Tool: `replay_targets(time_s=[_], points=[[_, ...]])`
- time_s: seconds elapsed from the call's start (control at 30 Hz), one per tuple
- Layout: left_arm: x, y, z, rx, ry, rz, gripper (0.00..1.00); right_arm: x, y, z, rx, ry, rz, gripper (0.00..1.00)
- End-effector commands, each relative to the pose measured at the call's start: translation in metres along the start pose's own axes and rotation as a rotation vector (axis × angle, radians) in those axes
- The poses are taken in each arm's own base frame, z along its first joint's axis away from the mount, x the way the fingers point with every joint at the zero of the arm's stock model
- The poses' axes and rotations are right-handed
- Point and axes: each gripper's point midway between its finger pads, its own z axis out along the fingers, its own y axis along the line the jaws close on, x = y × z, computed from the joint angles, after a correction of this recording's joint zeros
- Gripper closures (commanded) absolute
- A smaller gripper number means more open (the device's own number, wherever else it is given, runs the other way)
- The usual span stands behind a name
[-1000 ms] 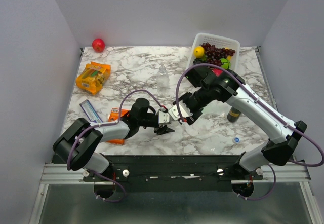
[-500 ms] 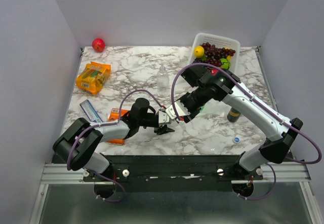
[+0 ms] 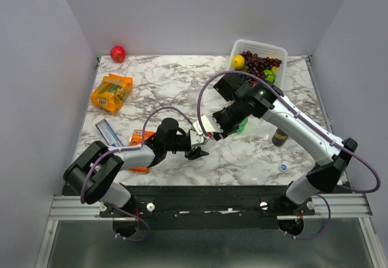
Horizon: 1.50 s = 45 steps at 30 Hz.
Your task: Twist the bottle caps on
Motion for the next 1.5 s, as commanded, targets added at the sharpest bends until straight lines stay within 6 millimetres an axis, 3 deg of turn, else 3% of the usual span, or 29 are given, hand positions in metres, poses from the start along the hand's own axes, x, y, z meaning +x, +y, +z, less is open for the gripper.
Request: replay_targets(time_s=[0.0,0.13,0.23,0.57,0.73,0.8,0.87,0.9,1.0,1.13,1.27,1.33,1.37,1.4,1.43,1.47], points=[[-0.053,0.053,-0.008,-0.281,-0.153,-0.063,1.0,0.017,0.048,0.018,-0.228,0.117,0.449,0.99],[-0.07,0.072,-0.019,-0.418,-0.201,-0.088,1.0,0.02,0.049,0.034,-0.264,0.164,0.683,0.99],[-0.071,0.079,-0.025,-0.484,-0.202,-0.059,1.0,0.023,0.05,0.043,-0.285,0.188,0.809,1.0],[-0.038,0.085,-0.038,-0.651,-0.063,-0.021,1.0,0.037,0.057,0.056,-0.301,0.291,1.091,1.0],[-0.026,0.081,-0.038,-0.651,-0.001,-0.023,1.0,0.047,0.047,0.052,-0.242,0.324,1.182,1.0],[-0.021,0.074,-0.034,-0.608,0.017,-0.03,1.0,0.051,0.034,0.048,-0.193,0.328,1.128,0.98],[-0.011,0.066,-0.03,-0.564,0.057,-0.047,1.0,0.054,0.019,0.04,-0.125,0.333,1.078,0.79],[-0.009,0.063,-0.027,-0.54,0.064,-0.053,1.0,0.057,0.002,0.029,-0.045,0.338,1.034,0.68],[0.004,0.052,-0.023,-0.48,0.105,-0.079,1.0,0.051,-0.017,0.004,0.058,0.295,0.967,0.47],[0.009,0.037,-0.018,-0.376,0.109,-0.103,1.0,0.028,-0.028,-0.027,0.138,0.192,0.867,0.39],[0.004,0.017,-0.012,-0.23,0.068,-0.116,1.0,0.024,-0.011,-0.037,0.112,0.173,0.766,0.38],[0.0,0.004,-0.01,-0.135,0.046,-0.095,1.0,0.022,-0.008,-0.036,0.1,0.13,0.602,0.38],[-0.006,-0.009,-0.008,-0.04,0.019,-0.093,1.0,0.012,-0.004,-0.053,0.155,0.083,0.508,0.38],[-0.007,-0.012,-0.008,0.0,0.028,-0.082,1.0,0.02,0.009,-0.038,0.111,0.076,0.411,0.37],[-0.007,-0.015,-0.007,0.031,0.034,-0.083,1.0,0.016,-0.009,-0.039,0.206,0.035,0.325,0.36],[-0.002,-0.025,-0.009,0.099,0.048,-0.109,1.0,0.009,-0.005,-0.053,0.275,0.006,0.242,0.35]])
